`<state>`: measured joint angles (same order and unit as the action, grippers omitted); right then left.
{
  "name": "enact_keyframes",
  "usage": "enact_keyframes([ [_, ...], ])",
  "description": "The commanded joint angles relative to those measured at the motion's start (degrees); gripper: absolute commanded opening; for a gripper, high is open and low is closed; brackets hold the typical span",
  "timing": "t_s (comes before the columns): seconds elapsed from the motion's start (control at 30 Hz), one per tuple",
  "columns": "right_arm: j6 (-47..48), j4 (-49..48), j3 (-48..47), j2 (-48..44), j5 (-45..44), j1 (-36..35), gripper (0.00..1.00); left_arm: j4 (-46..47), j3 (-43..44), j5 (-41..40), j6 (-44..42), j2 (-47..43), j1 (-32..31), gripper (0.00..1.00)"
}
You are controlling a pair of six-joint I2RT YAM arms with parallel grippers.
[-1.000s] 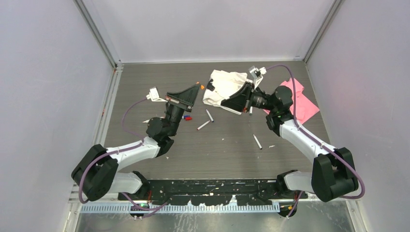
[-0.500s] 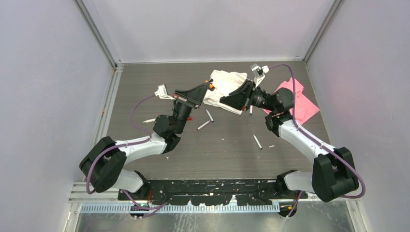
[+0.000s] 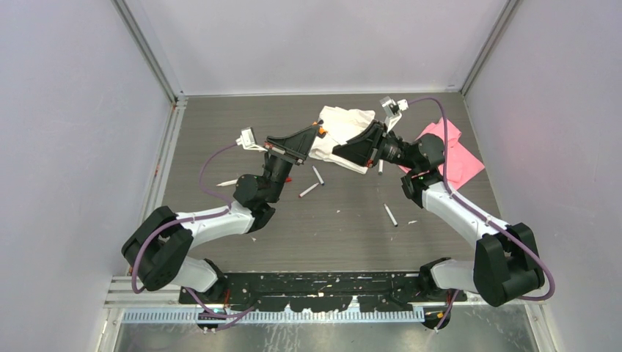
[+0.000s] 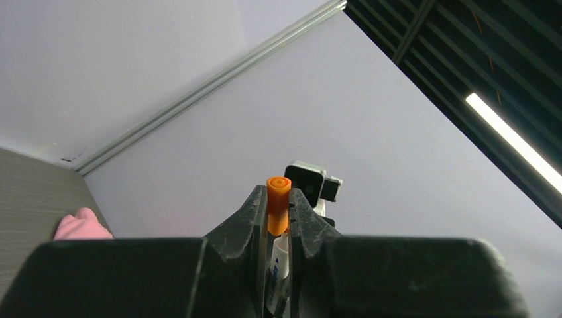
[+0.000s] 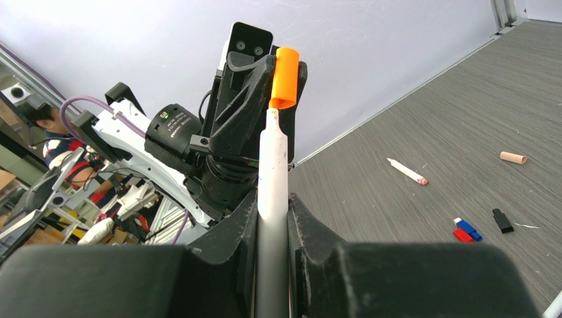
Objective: Insert the pens into the pen caps
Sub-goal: Insert the pen cap onto the pen.
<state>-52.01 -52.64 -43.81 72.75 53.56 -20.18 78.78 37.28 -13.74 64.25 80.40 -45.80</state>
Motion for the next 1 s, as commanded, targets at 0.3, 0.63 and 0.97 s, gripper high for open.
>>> enact_keyframes([
  [0.3,2.3,0.9,-0.5,-0.6,-1.8,-0.4,0.01,3.2,1.9,-0.4,-0.8,-0.2,-0.7,0.01],
  [0.63,2.3,0.5,-0.5,-0.6,-0.9,-1.1,0.01,3.2,1.7,-1.4,-1.1,0.0,-0.7,0.01],
  [0.97,1.6,0.0,-0.6,-0.6,-2.9,-1.0,0.01,3.2,2.2,-0.6,0.5,1.2,-1.0,0.01],
])
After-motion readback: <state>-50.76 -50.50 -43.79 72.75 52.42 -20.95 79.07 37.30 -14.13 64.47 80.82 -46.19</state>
